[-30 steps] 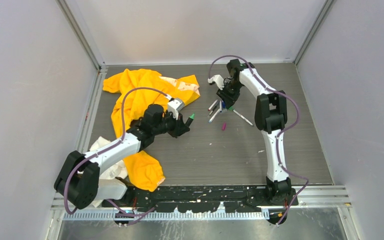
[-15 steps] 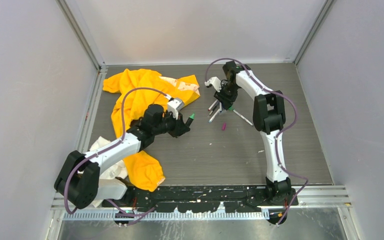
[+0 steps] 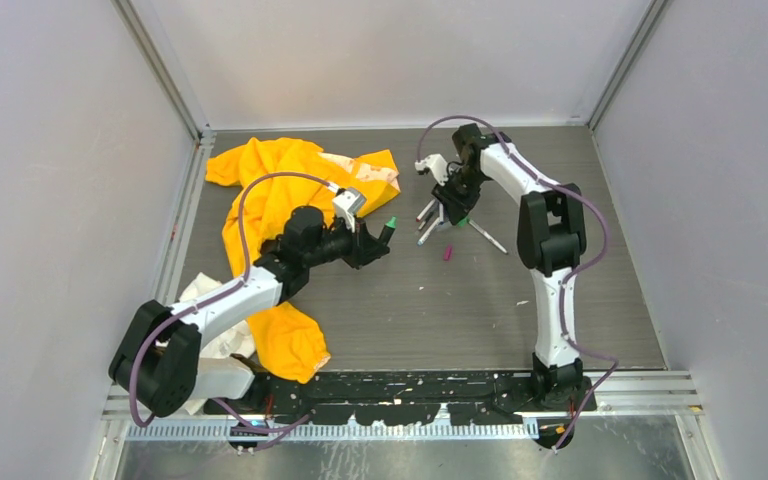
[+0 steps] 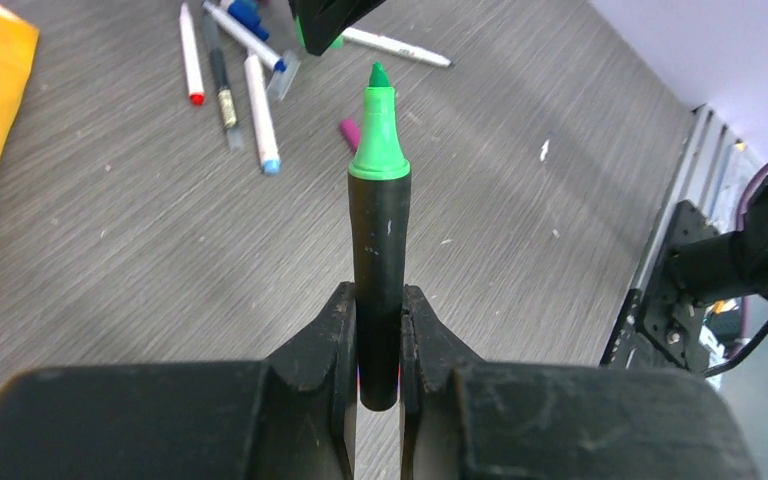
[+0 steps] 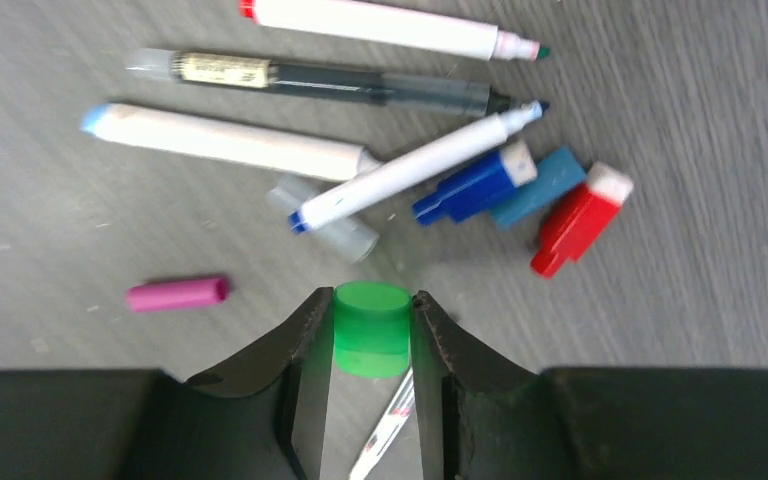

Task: Insert the pens into the pen caps
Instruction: Insert the pen cap onto the pen, then press the pen cap onto the pen.

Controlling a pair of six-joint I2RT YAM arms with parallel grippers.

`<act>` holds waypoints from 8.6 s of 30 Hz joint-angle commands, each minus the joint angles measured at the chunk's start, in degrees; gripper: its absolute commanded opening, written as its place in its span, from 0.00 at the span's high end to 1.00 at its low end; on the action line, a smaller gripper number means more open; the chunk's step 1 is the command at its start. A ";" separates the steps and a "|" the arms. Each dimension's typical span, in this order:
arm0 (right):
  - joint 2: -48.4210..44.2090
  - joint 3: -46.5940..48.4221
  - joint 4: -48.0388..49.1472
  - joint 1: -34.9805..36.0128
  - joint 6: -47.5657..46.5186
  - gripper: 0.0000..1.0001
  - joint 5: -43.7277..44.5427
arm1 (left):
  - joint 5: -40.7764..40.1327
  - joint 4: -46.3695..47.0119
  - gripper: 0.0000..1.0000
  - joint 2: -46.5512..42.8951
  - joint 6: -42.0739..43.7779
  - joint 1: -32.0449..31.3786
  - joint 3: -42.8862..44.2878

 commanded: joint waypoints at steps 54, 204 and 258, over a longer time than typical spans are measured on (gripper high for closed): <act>-33.64 -31.04 39.67 3.47 87.79 0.99 -11.05 | -16.80 -1.53 0.99 18.17 -16.08 -9.02 17.36; -43.26 -18.72 4.88 -0.40 3.78 0.53 -56.79 | 19.46 52.02 0.99 18.36 -16.16 -6.20 11.63; -45.18 -17.82 2.34 -0.30 5.70 0.90 -59.64 | 14.81 64.30 0.99 22.73 -23.82 -8.67 9.82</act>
